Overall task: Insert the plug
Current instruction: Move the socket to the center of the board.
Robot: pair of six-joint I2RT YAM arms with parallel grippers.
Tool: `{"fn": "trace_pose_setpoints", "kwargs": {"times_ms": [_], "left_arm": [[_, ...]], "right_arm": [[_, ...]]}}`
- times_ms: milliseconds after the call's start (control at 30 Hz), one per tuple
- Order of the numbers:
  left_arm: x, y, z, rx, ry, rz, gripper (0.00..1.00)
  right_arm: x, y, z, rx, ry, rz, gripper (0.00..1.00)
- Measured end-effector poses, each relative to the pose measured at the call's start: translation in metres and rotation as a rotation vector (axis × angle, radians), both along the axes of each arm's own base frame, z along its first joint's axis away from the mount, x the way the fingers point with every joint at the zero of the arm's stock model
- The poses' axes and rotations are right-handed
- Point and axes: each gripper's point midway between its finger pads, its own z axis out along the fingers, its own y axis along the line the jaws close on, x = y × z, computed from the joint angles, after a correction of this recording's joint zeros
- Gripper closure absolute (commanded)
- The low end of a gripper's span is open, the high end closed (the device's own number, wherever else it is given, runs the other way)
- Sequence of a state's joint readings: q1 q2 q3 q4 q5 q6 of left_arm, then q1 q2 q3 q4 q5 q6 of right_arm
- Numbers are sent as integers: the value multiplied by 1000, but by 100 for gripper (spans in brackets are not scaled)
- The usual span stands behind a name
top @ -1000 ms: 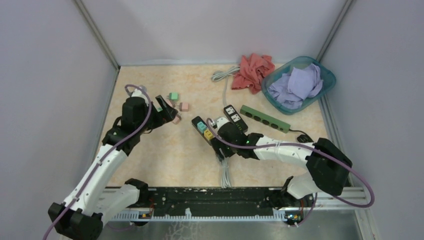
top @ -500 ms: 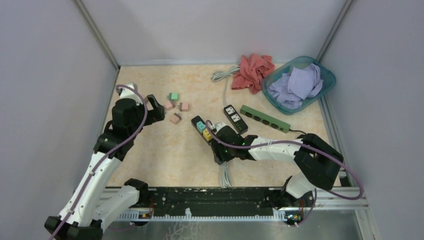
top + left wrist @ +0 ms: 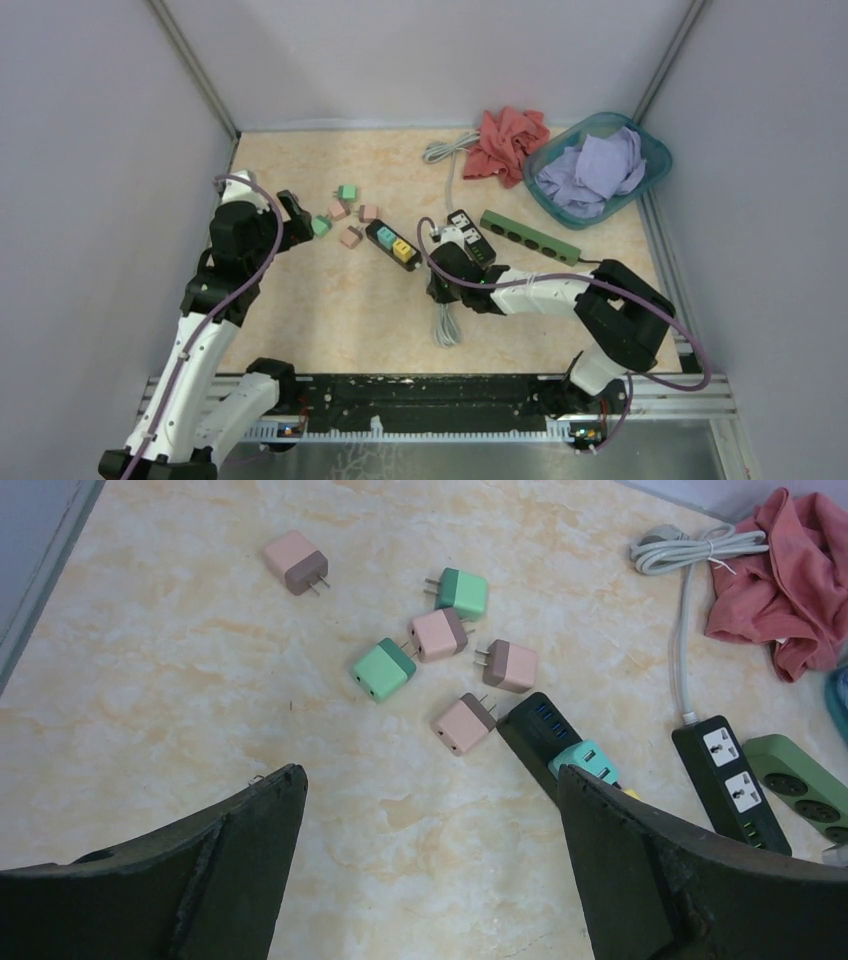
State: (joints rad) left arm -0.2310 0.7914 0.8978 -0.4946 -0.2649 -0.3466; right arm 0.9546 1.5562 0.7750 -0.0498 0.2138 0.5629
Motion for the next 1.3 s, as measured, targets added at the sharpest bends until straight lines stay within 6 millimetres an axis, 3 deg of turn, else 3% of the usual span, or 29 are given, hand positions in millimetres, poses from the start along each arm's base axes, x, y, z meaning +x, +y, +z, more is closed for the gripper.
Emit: {"fn": "trace_pose_setpoints", "kwargs": {"times_ms": [233, 567, 900, 1300], "left_arm": [[-1, 5, -4, -17, 7, 3, 0], [1, 10, -4, -41, 6, 0, 0], [3, 11, -6, -58, 6, -10, 0], [5, 11, -10, -68, 19, -18, 0]], "right_arm": [[36, -32, 2, -10, -71, -225, 100], [33, -83, 5, -34, -135, -403, 100], [40, -66, 1, 15, -136, -387, 100], [78, -38, 16, 147, -224, -506, 100]]}}
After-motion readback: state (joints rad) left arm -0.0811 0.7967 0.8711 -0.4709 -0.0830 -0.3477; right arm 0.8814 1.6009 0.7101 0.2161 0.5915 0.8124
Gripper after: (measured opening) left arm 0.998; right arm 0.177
